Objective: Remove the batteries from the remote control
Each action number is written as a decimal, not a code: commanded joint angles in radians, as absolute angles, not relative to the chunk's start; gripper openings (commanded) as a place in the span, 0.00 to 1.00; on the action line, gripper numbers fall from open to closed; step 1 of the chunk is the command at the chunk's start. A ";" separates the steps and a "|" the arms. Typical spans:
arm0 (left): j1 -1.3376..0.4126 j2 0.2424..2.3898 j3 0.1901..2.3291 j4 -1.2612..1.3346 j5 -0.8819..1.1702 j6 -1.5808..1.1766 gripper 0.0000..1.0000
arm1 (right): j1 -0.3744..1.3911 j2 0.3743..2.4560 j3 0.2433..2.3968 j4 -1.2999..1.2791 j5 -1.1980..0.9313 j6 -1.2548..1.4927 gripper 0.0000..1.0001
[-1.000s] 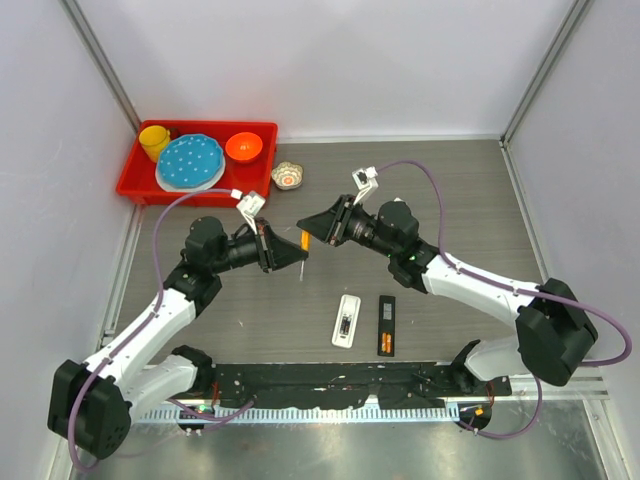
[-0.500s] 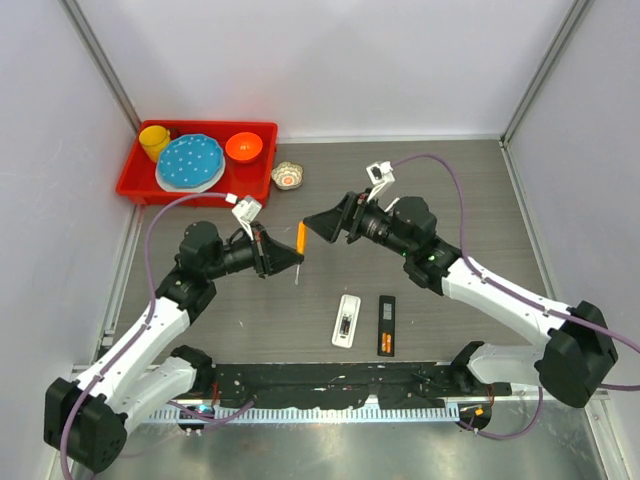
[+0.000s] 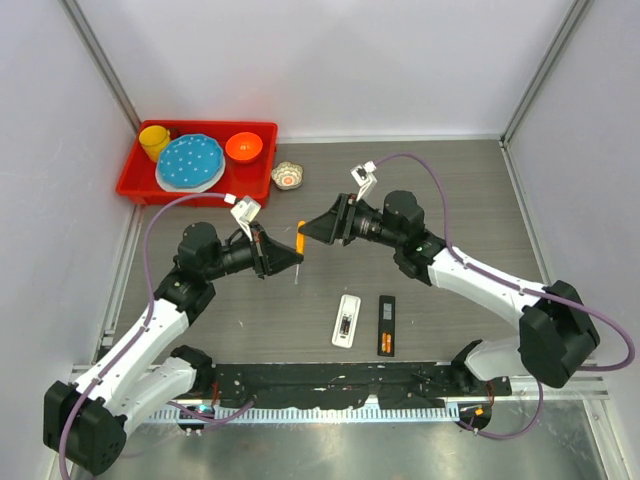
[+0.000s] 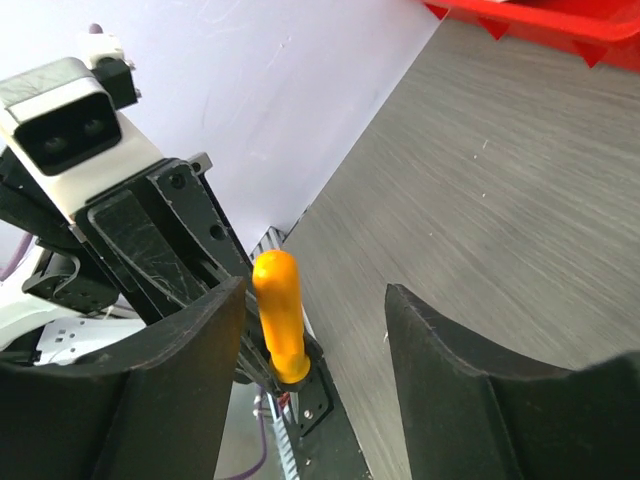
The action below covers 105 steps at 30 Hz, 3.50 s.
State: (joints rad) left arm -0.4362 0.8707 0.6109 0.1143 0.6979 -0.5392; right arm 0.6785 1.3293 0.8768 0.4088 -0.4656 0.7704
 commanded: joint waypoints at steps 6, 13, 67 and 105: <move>-0.439 0.853 0.607 0.172 0.723 -0.535 0.00 | 0.684 1.382 0.888 0.578 -0.557 0.871 0.50; -0.440 0.877 0.615 0.184 0.733 -0.534 0.00 | 0.690 1.410 0.905 0.589 -0.601 0.879 0.39; -1.113 1.370 0.761 -0.132 -0.080 -0.580 0.86 | 0.483 0.976 0.663 -0.055 0.094 0.614 0.01; -1.322 1.520 0.679 -0.017 -0.347 -0.420 0.82 | 0.477 0.994 0.650 -0.009 0.014 0.597 0.01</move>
